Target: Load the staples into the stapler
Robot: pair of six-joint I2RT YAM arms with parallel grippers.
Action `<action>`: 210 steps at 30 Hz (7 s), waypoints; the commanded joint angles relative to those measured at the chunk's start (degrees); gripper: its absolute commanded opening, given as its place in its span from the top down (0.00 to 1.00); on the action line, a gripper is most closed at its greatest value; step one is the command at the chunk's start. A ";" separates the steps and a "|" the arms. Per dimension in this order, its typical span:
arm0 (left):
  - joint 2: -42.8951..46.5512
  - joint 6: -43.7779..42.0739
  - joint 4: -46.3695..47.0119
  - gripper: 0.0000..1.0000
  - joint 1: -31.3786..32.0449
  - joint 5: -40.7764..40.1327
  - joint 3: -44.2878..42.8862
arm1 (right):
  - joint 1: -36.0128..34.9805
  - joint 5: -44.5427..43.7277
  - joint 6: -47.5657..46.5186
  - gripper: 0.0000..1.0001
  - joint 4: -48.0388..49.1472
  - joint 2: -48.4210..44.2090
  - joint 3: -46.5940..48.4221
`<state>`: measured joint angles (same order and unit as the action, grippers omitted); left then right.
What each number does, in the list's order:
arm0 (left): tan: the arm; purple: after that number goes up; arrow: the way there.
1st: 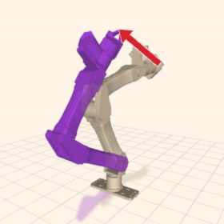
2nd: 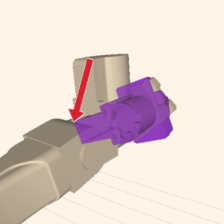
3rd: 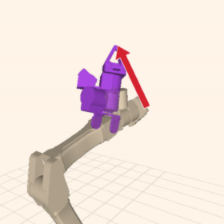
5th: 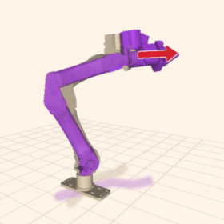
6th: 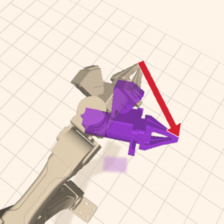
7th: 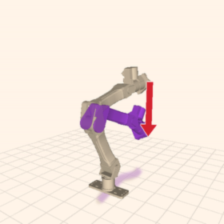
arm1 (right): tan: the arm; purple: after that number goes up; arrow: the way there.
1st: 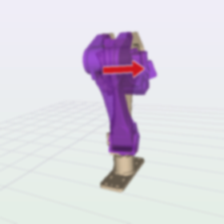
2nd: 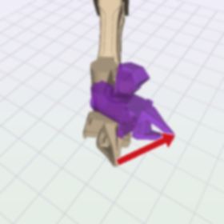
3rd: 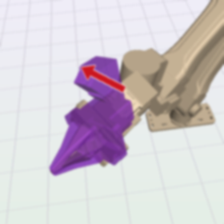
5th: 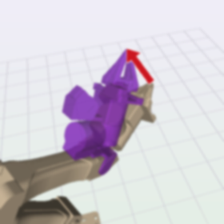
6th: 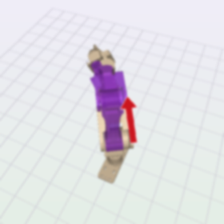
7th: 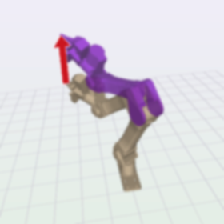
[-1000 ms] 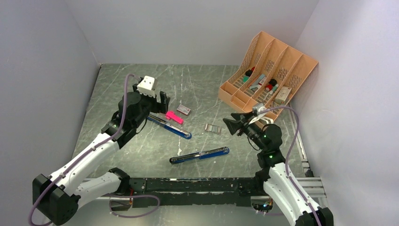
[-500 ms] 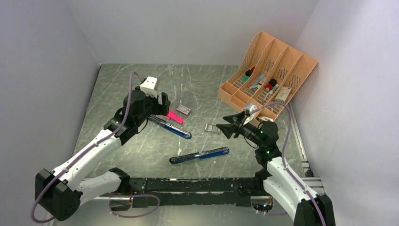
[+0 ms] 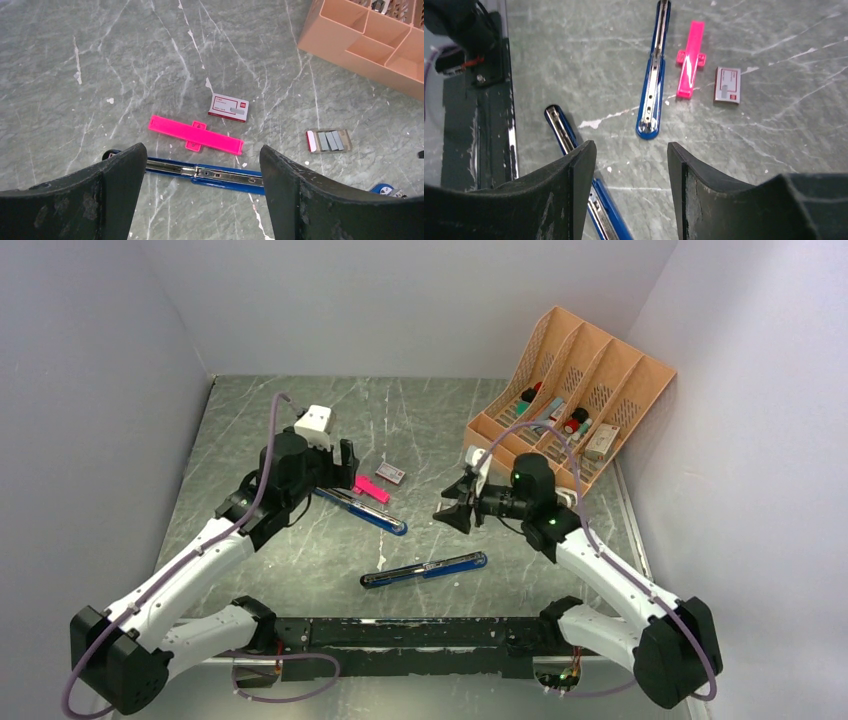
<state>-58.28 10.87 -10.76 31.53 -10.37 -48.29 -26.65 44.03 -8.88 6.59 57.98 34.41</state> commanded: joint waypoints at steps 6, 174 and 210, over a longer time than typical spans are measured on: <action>2.61 -4.34 -0.30 0.13 -0.50 1.98 -1.46 | -8.08 -8.31 -15.72 0.43 -20.63 6.84 6.76; 17.20 4.24 1.40 0.19 -14.75 -7.61 3.89 | -2.87 -69.56 34.85 0.32 -11.52 20.55 11.97; 16.20 3.72 2.28 0.20 -15.53 -4.04 3.90 | -1.29 -52.26 25.06 0.02 -25.01 44.74 27.90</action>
<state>-42.24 15.33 -10.48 16.71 -15.81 -44.49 -27.77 -9.58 17.87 -17.56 101.45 62.17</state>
